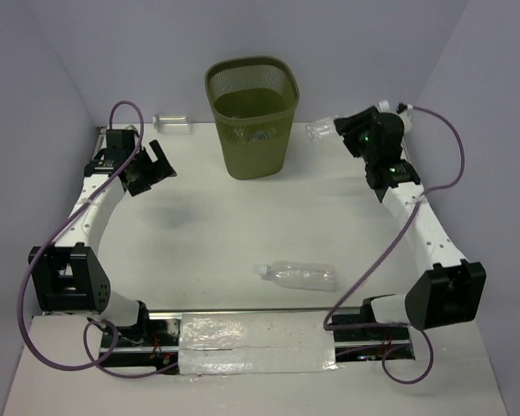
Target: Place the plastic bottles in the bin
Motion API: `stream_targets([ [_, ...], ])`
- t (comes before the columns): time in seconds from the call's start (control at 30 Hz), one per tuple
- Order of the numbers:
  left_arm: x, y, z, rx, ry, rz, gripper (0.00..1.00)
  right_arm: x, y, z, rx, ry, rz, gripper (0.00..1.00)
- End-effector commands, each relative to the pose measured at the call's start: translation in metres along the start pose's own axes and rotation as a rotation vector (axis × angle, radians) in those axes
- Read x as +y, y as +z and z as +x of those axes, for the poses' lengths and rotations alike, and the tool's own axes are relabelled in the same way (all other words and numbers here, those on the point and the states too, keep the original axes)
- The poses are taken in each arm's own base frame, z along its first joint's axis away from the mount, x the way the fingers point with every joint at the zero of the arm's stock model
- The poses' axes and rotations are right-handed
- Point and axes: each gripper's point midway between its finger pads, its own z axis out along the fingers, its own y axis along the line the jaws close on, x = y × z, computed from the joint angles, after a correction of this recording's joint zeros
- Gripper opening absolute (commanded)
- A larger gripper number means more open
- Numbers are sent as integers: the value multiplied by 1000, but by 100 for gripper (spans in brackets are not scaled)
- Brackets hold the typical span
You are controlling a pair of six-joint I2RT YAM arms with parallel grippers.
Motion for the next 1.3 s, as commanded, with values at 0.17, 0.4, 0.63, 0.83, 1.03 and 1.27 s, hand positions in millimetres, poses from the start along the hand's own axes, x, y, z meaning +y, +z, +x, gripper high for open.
stream_targets([
  [0.17, -10, -14, -10, -55, -8, 39, 99, 180, -47, -8, -138, -324, -290, 43],
  [0.4, -8, -17, -6, -46, 3, 32, 99, 259, 7, 42, -214, -464, -315, 46],
  [0.63, -6, -21, -5, -41, 22, 24, 99, 265, 59, 75, -180, -525, -275, 65],
  [0.83, -6, -21, -8, -47, 38, 23, 99, 270, 32, 63, -177, -537, -308, 100],
  [1.03, -11, -25, -18, -74, 31, 29, 99, 267, -37, 28, -161, -590, -351, 100],
  [1.27, -10, -19, -15, -65, 16, 30, 99, 136, -115, 58, 55, -771, -311, 100],
])
